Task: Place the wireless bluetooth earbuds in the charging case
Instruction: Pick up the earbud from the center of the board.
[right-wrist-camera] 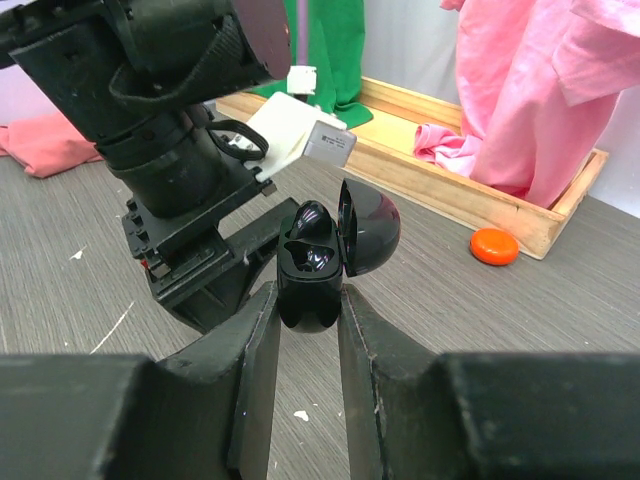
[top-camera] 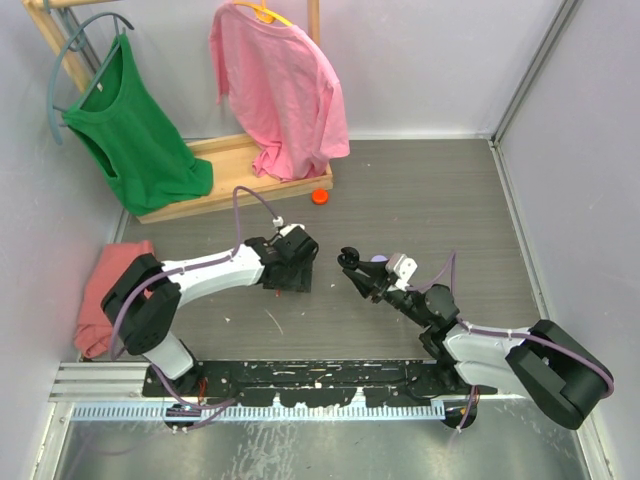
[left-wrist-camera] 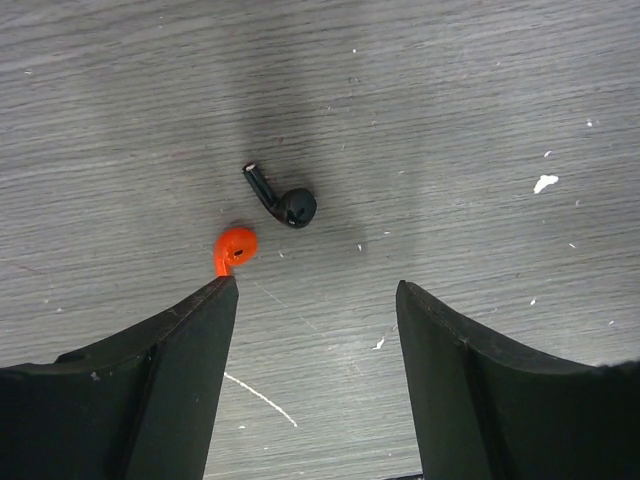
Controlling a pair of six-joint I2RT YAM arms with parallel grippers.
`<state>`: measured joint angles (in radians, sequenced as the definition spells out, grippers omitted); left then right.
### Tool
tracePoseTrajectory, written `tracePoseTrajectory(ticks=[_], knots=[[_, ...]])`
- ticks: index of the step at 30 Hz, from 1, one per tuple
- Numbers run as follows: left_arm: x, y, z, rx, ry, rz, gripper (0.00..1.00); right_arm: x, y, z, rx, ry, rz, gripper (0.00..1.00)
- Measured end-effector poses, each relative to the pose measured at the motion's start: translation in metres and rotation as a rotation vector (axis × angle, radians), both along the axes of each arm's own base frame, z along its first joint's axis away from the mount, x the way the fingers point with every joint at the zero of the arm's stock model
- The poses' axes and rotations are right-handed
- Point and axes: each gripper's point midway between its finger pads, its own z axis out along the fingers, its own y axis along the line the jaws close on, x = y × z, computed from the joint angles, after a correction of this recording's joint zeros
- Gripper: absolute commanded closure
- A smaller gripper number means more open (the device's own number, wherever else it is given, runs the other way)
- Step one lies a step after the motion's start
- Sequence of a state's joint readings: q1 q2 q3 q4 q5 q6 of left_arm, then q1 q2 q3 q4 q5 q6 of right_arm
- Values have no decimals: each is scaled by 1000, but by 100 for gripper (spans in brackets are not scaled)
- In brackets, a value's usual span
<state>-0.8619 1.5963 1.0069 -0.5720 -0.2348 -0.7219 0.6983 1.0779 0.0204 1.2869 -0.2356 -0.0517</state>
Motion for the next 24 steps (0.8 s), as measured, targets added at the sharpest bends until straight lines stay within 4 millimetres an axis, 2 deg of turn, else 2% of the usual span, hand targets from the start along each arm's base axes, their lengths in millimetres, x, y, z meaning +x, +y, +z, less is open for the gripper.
tracePoseTrajectory(ticks=[4,14,24], knots=[[-2,-4,-7,-1,27,-9,39,0,0,0,1,1,-3,99],[6,-16,-15,3,42,-15,39,1,0,0,1,1,-4,99],[11,-16,-26,18,63,-5,40,1,-1,0,2,1,-7,99]])
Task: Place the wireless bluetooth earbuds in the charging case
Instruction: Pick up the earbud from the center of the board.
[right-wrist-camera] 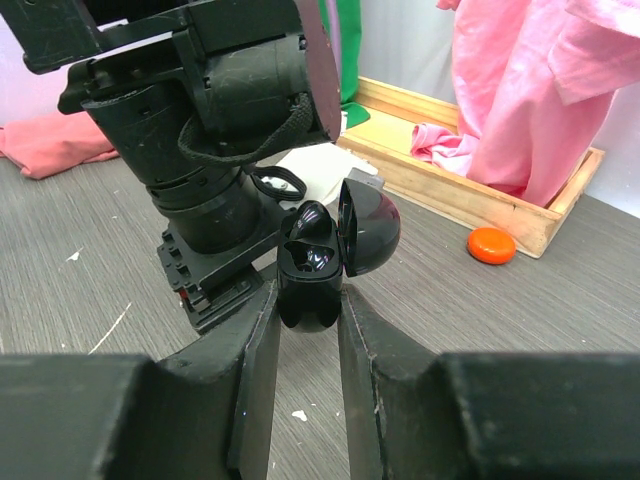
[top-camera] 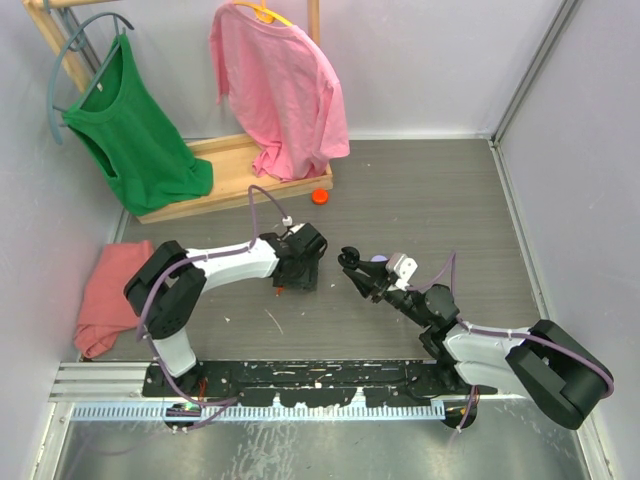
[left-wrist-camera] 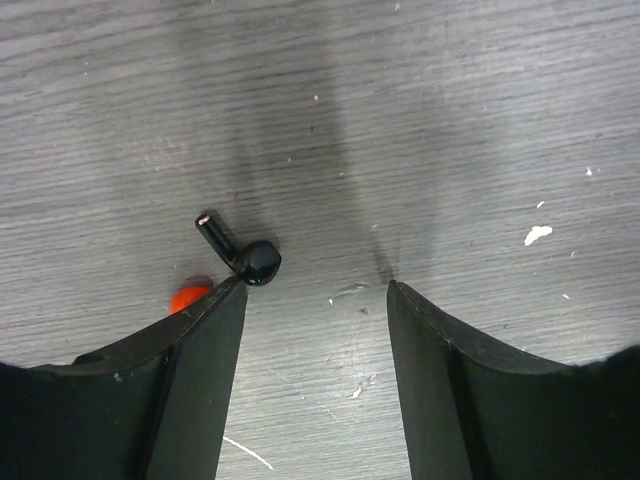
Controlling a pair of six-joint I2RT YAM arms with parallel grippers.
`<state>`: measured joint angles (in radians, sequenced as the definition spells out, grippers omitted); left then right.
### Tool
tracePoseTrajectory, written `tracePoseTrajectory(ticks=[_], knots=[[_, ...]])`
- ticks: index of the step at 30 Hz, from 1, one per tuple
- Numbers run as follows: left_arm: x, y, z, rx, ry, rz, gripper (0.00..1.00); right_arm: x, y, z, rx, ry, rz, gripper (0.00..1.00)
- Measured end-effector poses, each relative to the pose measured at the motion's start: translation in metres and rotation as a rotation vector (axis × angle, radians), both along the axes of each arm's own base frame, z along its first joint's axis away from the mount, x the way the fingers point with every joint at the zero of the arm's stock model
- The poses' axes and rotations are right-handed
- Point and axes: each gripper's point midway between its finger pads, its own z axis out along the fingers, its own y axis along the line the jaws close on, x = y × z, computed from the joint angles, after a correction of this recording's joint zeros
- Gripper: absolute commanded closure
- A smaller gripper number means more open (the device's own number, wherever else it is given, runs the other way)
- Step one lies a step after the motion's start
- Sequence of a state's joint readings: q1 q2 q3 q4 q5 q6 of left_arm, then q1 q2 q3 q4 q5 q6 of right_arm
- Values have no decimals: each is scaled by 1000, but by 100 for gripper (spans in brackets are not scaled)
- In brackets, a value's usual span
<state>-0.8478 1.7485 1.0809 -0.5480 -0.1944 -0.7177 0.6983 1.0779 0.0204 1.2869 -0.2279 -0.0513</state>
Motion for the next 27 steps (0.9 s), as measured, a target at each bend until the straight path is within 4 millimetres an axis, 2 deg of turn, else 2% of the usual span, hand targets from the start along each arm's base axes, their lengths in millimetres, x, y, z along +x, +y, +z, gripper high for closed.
tracePoseTrajectory(ticks=[13,19,27], knots=[[42,-13,5,-100,-17,75,40,1,-2,2,5,-3,-11,99],[47,-27,8,-177,4,91,40,2,-2,1,6,-1,-17,99],[47,-32,8,-194,11,81,39,2,-2,1,5,-1,-17,99]])
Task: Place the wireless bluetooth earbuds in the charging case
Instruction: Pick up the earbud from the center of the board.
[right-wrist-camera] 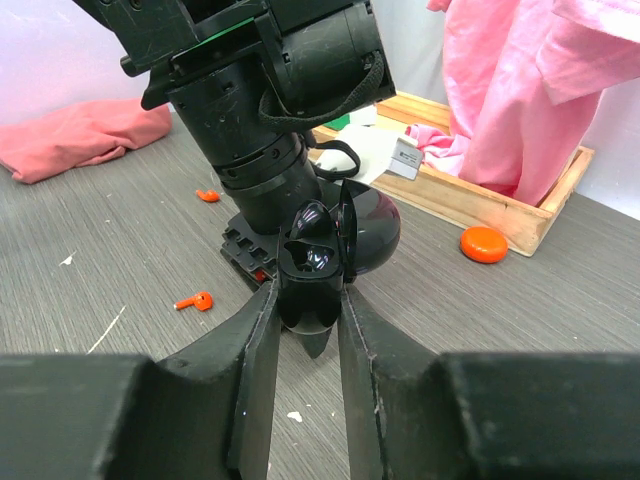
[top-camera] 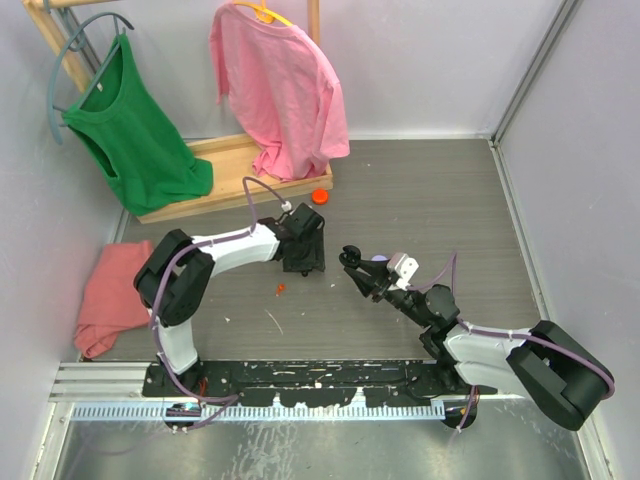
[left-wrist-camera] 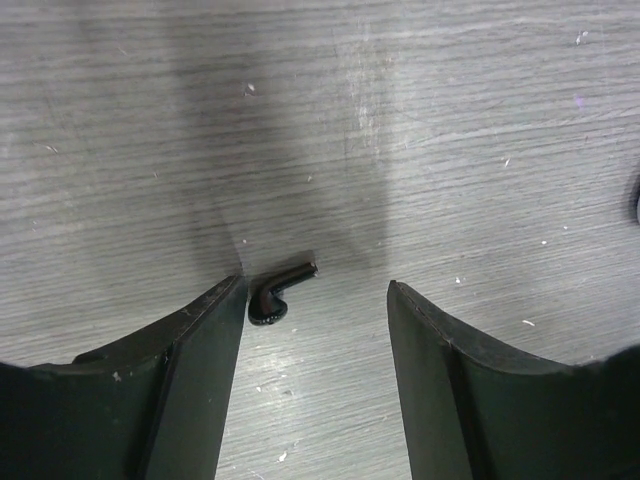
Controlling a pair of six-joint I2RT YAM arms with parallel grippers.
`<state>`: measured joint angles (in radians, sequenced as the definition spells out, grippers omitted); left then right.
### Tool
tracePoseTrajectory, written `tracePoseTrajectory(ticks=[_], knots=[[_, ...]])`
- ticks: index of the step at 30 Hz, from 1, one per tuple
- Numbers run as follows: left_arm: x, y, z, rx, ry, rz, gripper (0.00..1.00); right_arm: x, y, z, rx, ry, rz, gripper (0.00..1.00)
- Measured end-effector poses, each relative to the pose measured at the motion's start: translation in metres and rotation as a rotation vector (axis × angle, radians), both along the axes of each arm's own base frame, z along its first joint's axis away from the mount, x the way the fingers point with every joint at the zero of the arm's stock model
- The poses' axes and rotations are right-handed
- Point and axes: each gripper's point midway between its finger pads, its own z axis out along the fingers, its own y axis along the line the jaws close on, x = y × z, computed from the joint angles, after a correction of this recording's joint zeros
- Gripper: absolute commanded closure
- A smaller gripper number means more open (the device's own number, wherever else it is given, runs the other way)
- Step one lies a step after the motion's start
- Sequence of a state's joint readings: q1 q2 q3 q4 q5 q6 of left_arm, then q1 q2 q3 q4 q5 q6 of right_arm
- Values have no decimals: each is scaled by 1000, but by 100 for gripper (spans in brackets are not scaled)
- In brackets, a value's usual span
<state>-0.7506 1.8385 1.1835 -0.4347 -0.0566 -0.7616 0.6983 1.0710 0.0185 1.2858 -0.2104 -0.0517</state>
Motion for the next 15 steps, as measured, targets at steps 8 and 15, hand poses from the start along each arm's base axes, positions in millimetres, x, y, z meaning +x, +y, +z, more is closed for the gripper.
tracePoseTrajectory(ticks=[8,15], knots=[[11,-1,1,33,-47,-52,40,0,0,0,0,0,0,99],[21,-16,0,18,-62,-113,42,0,0,0,0,0,-2,99]])
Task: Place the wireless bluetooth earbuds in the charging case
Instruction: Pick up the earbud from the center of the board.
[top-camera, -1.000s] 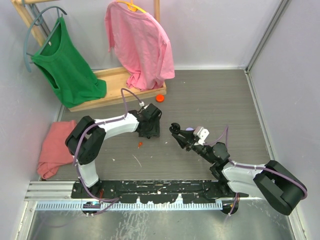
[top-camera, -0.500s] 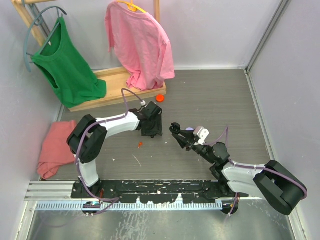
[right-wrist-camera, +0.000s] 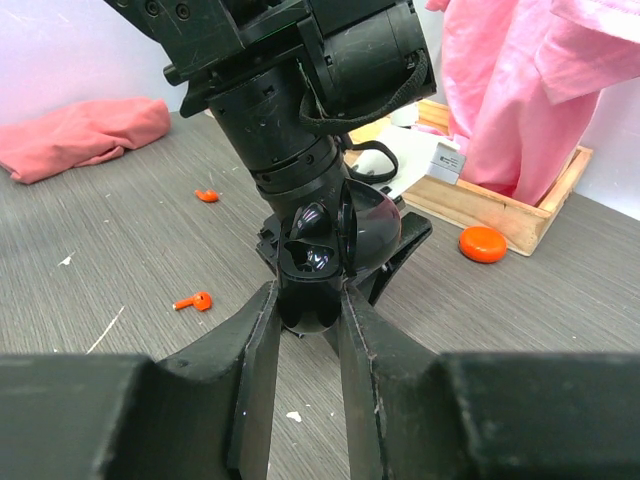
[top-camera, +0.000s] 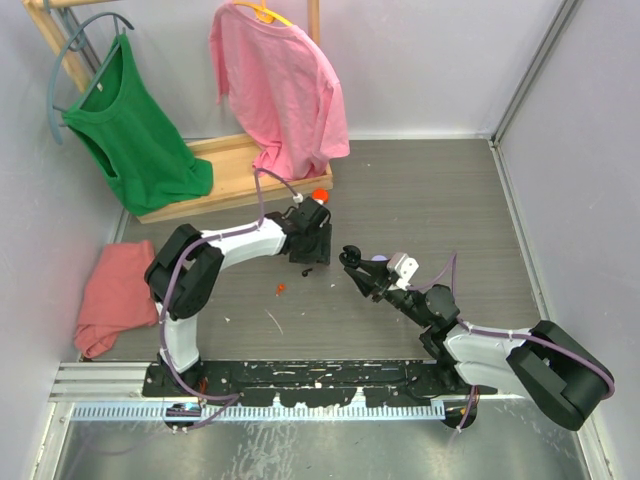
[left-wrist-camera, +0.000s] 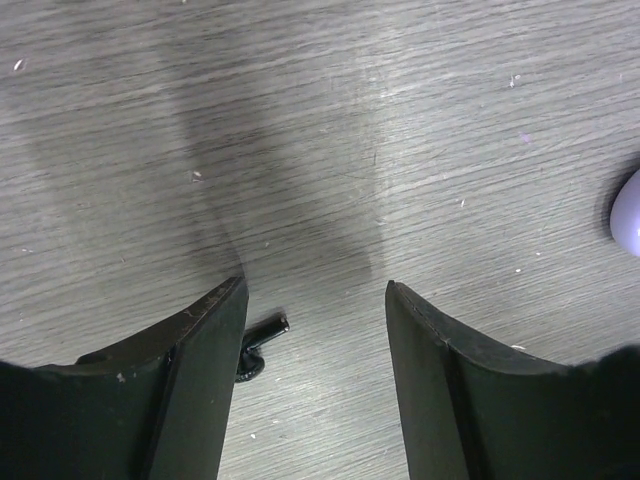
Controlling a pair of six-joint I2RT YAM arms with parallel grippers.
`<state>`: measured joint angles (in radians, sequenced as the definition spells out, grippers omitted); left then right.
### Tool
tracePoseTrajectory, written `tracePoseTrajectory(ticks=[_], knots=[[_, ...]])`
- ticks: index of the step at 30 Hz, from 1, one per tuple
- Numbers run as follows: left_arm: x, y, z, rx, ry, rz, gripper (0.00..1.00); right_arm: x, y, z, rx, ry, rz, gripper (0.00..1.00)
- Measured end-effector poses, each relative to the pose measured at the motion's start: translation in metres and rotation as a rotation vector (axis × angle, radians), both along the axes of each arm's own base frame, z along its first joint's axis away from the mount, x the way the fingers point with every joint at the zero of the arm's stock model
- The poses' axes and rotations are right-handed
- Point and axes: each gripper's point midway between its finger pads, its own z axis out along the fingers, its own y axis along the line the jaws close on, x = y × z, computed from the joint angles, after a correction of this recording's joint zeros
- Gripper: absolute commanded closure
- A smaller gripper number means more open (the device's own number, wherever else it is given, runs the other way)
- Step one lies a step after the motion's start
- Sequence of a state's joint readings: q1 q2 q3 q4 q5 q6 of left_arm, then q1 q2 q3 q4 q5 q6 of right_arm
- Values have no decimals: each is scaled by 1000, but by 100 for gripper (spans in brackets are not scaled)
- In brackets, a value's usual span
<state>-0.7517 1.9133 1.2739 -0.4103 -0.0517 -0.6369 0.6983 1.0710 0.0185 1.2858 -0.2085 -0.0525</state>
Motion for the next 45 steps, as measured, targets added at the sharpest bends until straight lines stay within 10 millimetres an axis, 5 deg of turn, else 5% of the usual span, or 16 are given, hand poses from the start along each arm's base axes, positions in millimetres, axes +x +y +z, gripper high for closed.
tracePoseTrajectory(ticks=[17,32,41,45], knots=[[-29,-12,-2,27,42,-115,43,0,-2,4,9,-13,-6,99],[-55,19,5,114,106,-108,44,-1,-2,4,8,-11,-6,99],[-47,29,37,115,14,-82,45,-1,-2,4,7,-11,-6,99],[-44,39,36,171,-2,-71,48,-1,-2,4,7,-11,-6,99]])
